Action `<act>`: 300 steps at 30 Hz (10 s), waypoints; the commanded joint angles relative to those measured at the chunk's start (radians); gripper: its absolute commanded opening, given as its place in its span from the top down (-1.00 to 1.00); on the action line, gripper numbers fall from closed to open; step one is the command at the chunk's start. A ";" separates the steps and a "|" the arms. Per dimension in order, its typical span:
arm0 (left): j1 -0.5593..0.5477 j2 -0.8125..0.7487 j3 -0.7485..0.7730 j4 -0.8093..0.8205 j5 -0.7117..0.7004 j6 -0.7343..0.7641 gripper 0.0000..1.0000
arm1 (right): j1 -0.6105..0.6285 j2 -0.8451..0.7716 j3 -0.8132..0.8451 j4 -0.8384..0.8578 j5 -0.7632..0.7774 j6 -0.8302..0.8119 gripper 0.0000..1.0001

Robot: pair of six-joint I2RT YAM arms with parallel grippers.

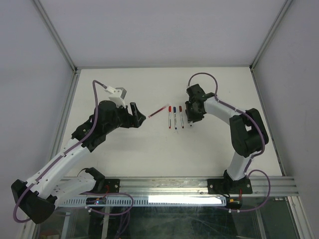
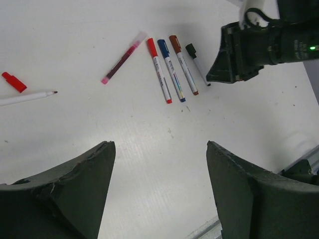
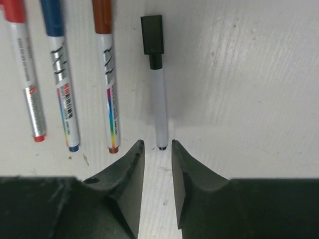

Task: Insert the pens into the pen caps
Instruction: Place the pen at the center of the board, then pick up the pen cap from the center of the board, then place the pen cap at the center of the board, then pick up the pen from the center of the board.

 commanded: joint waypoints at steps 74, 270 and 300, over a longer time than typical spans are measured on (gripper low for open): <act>0.353 1.006 0.440 -0.043 -0.077 0.144 0.51 | -0.002 -0.790 -0.482 0.171 -0.248 0.123 0.37; 0.370 0.802 0.288 -0.066 0.325 1.201 0.09 | -0.005 -0.901 -0.488 0.151 -0.238 0.162 0.33; 0.342 0.965 0.345 -0.104 0.321 1.192 0.87 | -0.003 -0.912 -0.478 0.120 -0.212 0.147 0.33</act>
